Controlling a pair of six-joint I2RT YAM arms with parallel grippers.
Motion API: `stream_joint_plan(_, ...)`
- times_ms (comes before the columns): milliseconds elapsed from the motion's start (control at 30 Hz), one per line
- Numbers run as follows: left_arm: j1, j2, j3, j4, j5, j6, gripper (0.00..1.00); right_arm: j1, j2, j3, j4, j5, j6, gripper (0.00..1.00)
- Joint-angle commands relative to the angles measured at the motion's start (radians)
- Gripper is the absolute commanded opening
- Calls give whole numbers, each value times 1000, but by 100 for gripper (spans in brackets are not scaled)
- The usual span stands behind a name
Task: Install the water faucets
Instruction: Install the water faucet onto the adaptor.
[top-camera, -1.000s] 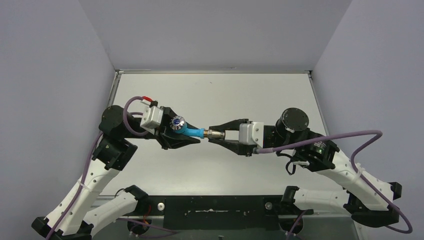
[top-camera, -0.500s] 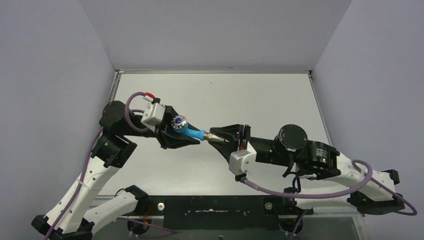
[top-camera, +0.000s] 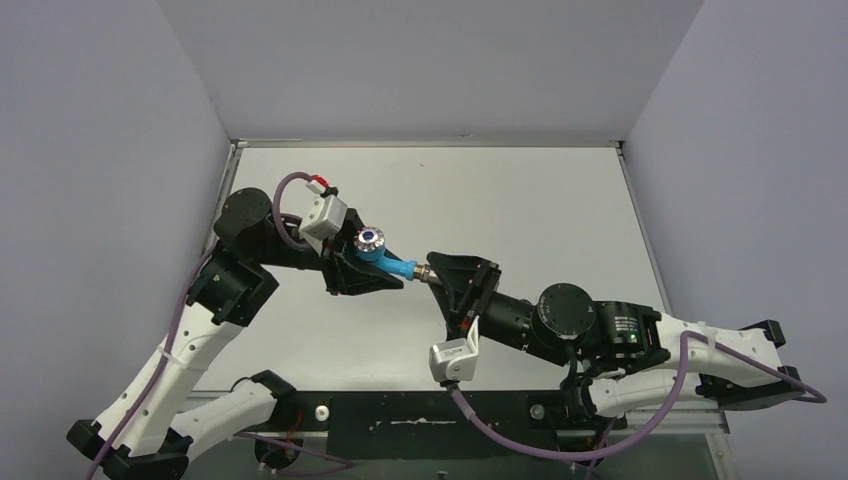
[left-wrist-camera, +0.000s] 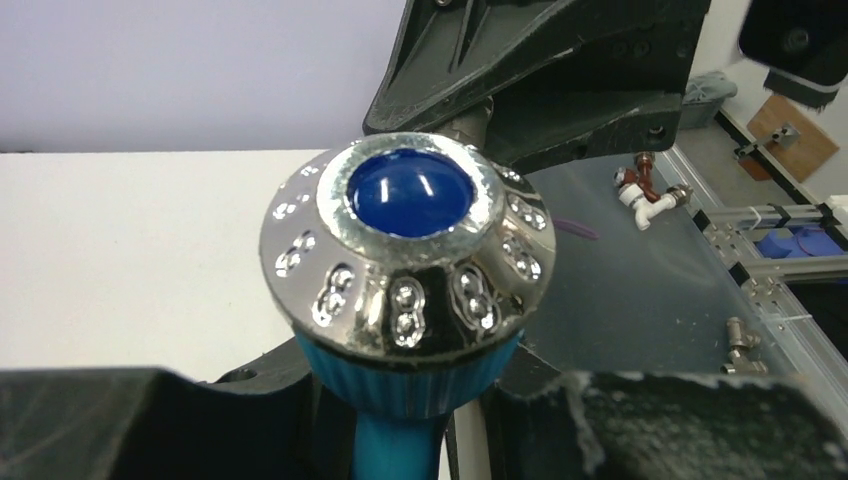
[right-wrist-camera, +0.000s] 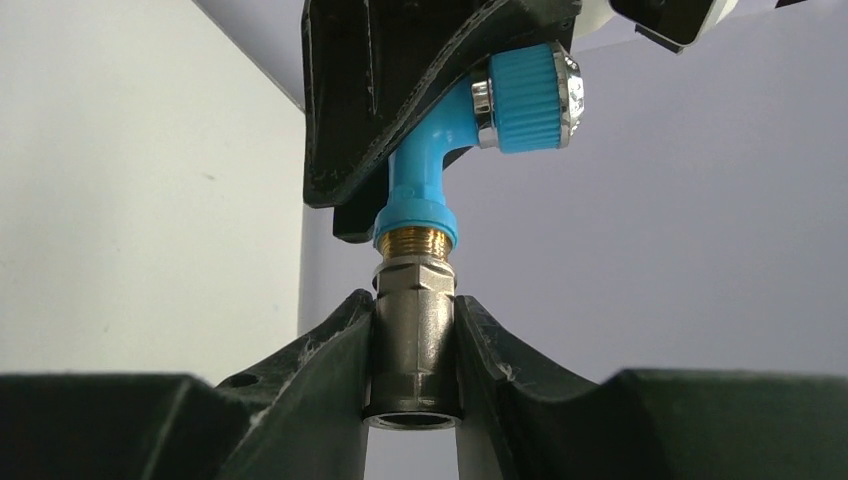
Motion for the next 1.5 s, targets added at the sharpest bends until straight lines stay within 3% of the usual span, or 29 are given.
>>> stream_joint_plan(0,-13,5,76,-24,-59,-12,0,40,31,-54,76,148,-149,0)
stream_joint_plan(300,-13,-12,79,-37,-89,-9,0,86,-21,-121,150,238,-186,0)
stream_joint_plan(733,-8,-44,82,-60,-111,-11,0,142,-64,-135,101,223,-137,0)
stream_joint_plan(1133,0,-49,103,-106,-114,8,0,189,-113,-151,38,303,-119,0)
stream_joint_plan(1467,0,-53,100,-92,-76,17,0,189,-114,-141,133,241,-99,0)
